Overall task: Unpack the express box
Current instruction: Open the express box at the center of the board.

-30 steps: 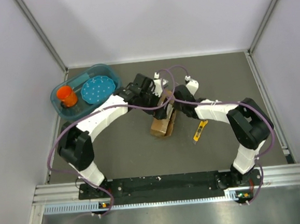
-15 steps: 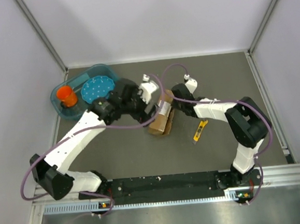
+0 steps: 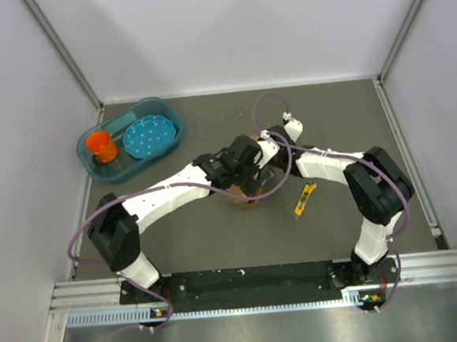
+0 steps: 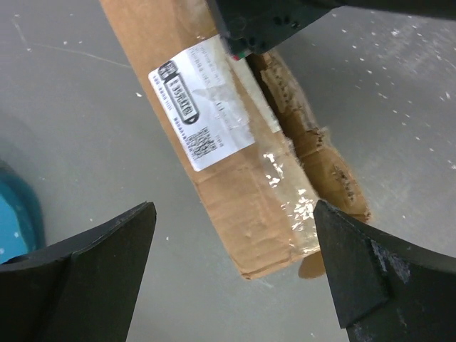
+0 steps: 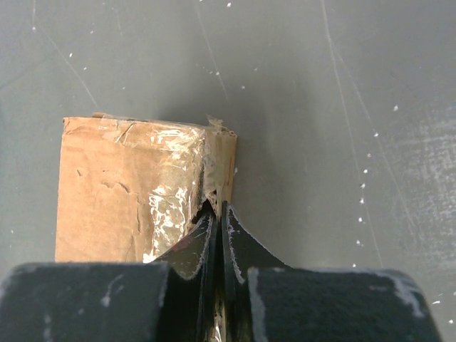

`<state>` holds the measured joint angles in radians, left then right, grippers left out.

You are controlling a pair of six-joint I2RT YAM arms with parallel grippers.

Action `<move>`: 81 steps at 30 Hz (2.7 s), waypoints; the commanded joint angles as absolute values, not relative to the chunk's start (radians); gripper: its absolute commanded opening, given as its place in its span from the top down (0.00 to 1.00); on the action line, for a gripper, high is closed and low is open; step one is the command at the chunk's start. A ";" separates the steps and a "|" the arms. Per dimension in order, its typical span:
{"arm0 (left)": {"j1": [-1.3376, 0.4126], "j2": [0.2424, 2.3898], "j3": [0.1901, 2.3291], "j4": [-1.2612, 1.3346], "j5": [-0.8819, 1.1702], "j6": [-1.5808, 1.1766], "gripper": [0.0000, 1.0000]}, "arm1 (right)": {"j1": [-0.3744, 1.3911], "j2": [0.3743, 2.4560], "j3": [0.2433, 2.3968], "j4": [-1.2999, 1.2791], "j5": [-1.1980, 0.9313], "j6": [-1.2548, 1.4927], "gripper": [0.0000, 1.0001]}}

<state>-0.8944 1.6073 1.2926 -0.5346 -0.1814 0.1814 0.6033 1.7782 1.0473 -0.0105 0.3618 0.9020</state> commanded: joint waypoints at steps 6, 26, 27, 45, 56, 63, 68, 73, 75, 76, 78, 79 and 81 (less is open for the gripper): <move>-0.968 1.689 1.376 -0.413 -0.350 0.169 0.01 | 0.600 1.755 1.066 0.018 0.348 0.894 1.00; -1.022 1.649 1.243 -0.408 -0.199 0.158 0.02 | 0.624 1.752 1.069 0.008 0.368 0.882 1.00; -1.023 1.638 1.217 -0.390 -0.230 0.158 0.03 | 0.626 1.755 1.074 0.006 0.365 0.884 1.00; -0.927 1.421 1.034 -0.413 -0.120 0.146 0.07 | 0.581 1.784 1.149 -0.103 0.333 0.871 1.00; -0.939 1.518 1.132 -0.379 -0.126 0.095 0.07 | 0.626 1.795 1.169 -0.117 0.356 0.870 1.00; -0.940 1.555 1.152 -0.361 -0.118 0.083 0.07 | 0.626 1.795 1.157 -0.117 0.354 0.867 1.00; -0.962 1.598 1.120 -0.302 -0.167 0.089 0.07 | 0.626 1.790 1.155 -0.117 0.348 0.864 1.00; -0.963 1.663 1.124 -0.250 -0.232 0.127 0.07 | 0.624 1.784 1.144 -0.117 0.341 0.864 1.00; -0.963 1.678 1.120 -0.230 -0.248 0.133 0.07 | 0.624 1.783 1.140 -0.115 0.337 0.864 1.00; -0.963 1.693 1.118 -0.224 -0.252 0.132 0.07 | 0.626 1.779 1.137 -0.115 0.337 0.864 1.00; -0.963 1.706 1.111 -0.207 -0.262 0.137 0.07 | 0.624 1.778 1.137 -0.115 0.333 0.864 1.00; -0.963 1.715 1.103 -0.201 -0.265 0.138 0.07 | 0.626 1.778 1.138 -0.114 0.328 0.864 1.00; -0.963 1.718 1.098 -0.195 -0.265 0.138 0.07 | 0.627 1.778 1.141 -0.109 0.319 0.867 1.00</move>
<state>-0.9360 1.6714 1.1118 -0.2440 -0.2699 0.0780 0.5800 1.7962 1.1198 -0.1429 0.3290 0.8654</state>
